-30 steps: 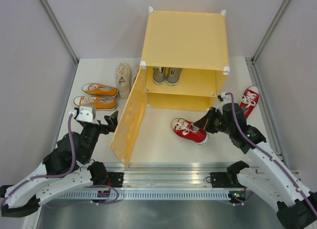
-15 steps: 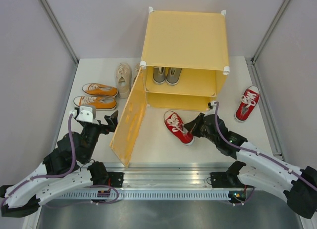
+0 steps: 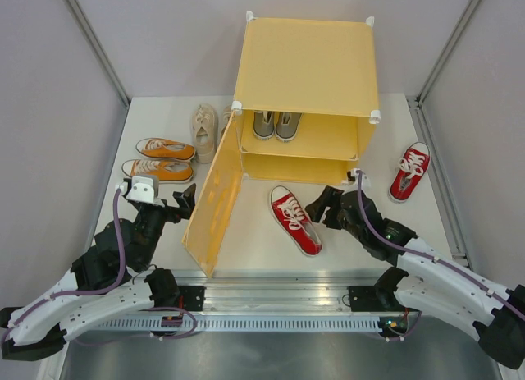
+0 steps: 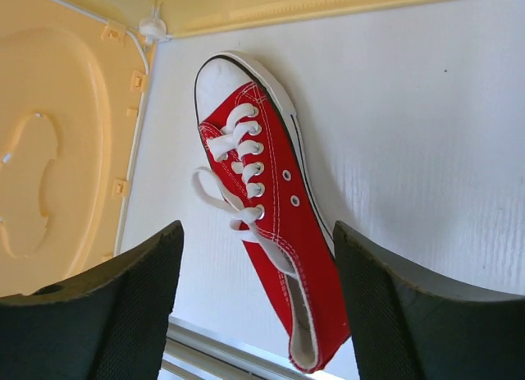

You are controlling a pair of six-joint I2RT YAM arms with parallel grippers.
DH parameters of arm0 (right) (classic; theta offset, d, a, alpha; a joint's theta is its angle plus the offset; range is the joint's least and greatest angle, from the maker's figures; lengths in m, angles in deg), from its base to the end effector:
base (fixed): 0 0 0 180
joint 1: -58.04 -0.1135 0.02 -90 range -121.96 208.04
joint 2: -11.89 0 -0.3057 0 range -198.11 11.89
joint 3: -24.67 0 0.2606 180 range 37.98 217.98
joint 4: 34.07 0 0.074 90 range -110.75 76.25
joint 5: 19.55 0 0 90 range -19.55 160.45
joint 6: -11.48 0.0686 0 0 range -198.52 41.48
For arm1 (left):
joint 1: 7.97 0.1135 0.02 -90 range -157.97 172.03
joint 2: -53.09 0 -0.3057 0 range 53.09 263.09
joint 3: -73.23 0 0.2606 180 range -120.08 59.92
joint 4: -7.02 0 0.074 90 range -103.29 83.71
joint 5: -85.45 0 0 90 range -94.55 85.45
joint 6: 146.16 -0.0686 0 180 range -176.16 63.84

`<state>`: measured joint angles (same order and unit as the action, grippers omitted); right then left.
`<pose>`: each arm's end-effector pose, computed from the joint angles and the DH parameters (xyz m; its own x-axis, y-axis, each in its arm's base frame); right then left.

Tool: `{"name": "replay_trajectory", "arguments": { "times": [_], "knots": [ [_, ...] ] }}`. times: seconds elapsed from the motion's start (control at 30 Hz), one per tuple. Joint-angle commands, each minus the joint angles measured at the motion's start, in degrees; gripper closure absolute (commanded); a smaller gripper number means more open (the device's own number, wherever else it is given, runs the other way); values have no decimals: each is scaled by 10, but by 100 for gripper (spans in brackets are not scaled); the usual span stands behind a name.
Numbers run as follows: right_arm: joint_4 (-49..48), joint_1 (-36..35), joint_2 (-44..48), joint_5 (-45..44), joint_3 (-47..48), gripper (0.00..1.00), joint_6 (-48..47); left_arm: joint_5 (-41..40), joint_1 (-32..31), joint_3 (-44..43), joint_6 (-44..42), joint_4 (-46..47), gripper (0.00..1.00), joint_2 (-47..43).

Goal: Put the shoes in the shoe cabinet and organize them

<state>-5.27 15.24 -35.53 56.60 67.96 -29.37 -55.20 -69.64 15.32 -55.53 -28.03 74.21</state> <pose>0.1514 0.1178 0.2434 -0.6484 0.4005 -0.6474 -0.0334 0.8346 0.5498 0.0756 -0.0285 0.3833 0.0123 -0.0375 -0.9992 0.1915 0.9809 -0.0345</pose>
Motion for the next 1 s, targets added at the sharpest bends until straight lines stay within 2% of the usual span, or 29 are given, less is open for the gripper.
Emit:
{"name": "replay_trajectory", "arguments": {
  "times": [0.0, 0.13, 0.2, 0.23, 0.43, 0.63, 0.97],
  "knots": [
    [11, -12, -19, 13, 16, 20, -72, 7, 2, -4, 8, 8, 0, 4],
    [1, -75, -52, -23, 12, 15, -98, 6, 2, -5, 8, 6, 0, 3],
    [-6, -103, -79, -72, 14, 12, -105, 6, 2, -5, 8, 7, 0, 4],
    [-11, -129, -91, -88, 14, 12, -113, 6, 2, -5, 8, 8, 0, 4],
    [-49, -185, -186, -152, 26, 11, -129, 6, 2, -5, 7, 8, 0, 4],
    [-63, -226, -252, -217, 32, 10, -118, 7, 2, -4, 7, 7, 0, 8],
    [-110, -229, -294, -216, 14, 11, -107, 11, 2, -4, 7, 7, 0, 10]
  ]
}}
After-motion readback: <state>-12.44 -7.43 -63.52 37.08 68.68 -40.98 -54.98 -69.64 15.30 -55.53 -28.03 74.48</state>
